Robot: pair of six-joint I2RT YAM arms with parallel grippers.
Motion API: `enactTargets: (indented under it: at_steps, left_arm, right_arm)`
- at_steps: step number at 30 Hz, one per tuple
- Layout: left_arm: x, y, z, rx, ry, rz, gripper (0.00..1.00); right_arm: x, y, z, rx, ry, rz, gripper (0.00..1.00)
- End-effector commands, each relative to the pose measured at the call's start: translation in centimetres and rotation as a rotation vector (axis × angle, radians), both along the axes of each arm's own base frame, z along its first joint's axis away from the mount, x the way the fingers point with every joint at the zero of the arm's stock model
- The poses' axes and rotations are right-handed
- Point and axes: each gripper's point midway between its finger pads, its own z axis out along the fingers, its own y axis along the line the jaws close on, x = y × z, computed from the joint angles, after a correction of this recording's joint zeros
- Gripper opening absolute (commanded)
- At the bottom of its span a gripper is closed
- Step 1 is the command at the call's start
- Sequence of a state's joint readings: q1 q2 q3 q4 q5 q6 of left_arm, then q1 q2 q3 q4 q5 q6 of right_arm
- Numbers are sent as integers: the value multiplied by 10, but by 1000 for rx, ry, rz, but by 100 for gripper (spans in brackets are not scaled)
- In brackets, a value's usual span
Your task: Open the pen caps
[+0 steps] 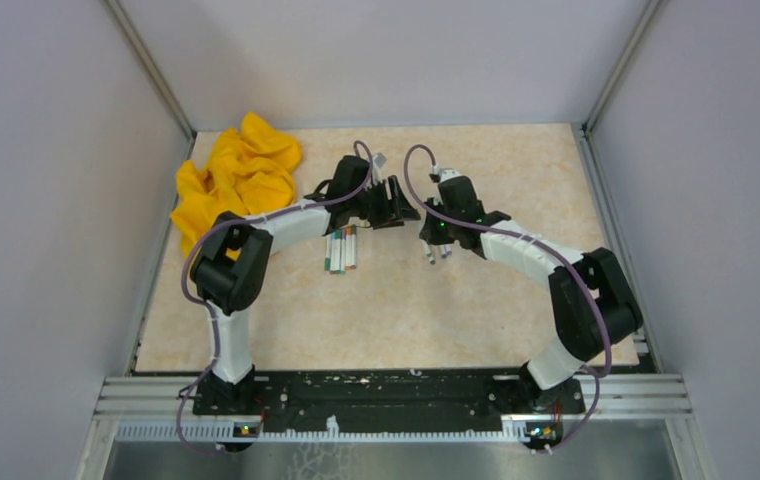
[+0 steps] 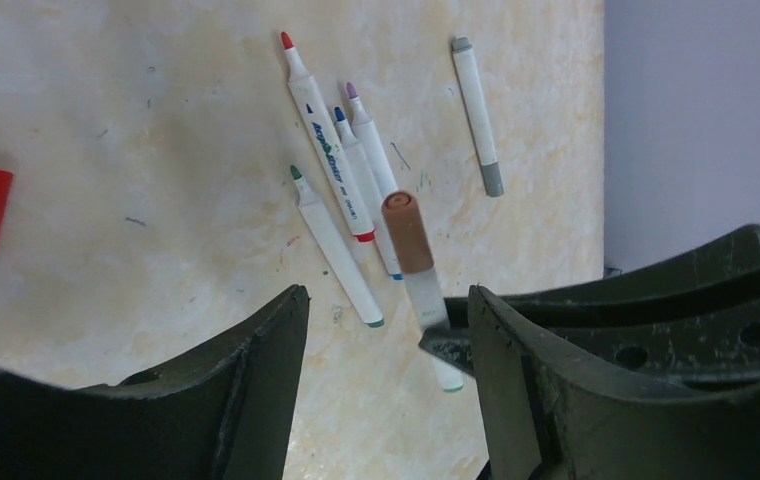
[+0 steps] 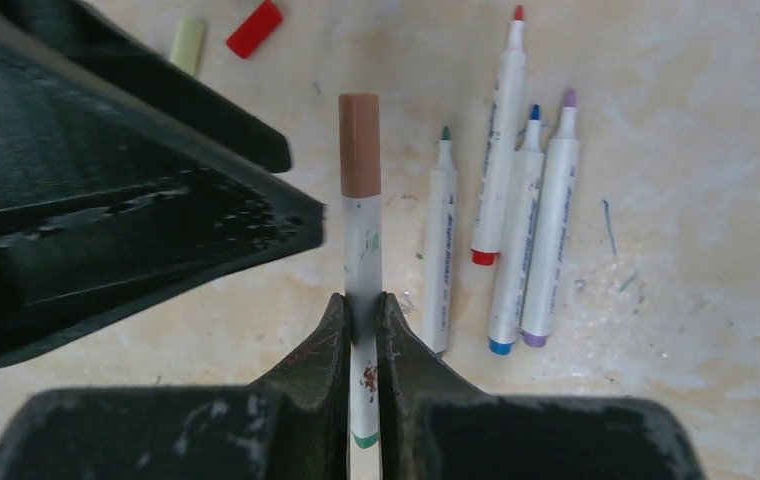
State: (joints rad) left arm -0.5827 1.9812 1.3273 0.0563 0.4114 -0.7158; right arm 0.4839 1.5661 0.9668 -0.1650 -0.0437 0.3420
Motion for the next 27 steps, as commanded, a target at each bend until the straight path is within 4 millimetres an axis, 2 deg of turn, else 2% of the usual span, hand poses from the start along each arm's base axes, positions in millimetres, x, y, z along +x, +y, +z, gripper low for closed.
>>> enactTargets:
  at_steps: [1, 9, 13, 23, 25, 26, 27]
  left_arm:
    - [4, -19, 18, -95, -14, -25, 66]
    - [8, -18, 13, -94, 4, 6, 65]
    - [11, -15, 12, -84, 6, 38, 60]
    - [11, -11, 10, -71, 13, 55, 29]
    - [10, -11, 12, -74, 10, 50, 12]
    - [10, -11, 13, -75, 8, 45, 0]
    - [9, -11, 14, -78, 8, 41, 0]
  right_arm:
    - [12, 33, 40, 91, -90, 50, 0]
    - [7, 49, 43, 104, -92, 83, 0]
    - [5, 53, 40, 104, -85, 96, 0]
    - [4, 56, 42, 104, -90, 106, 0]
    - [5, 55, 44, 105, -96, 104, 0]
    - [5, 55, 44, 104, -97, 104, 0]
    - [5, 55, 44, 105, -99, 104, 0]
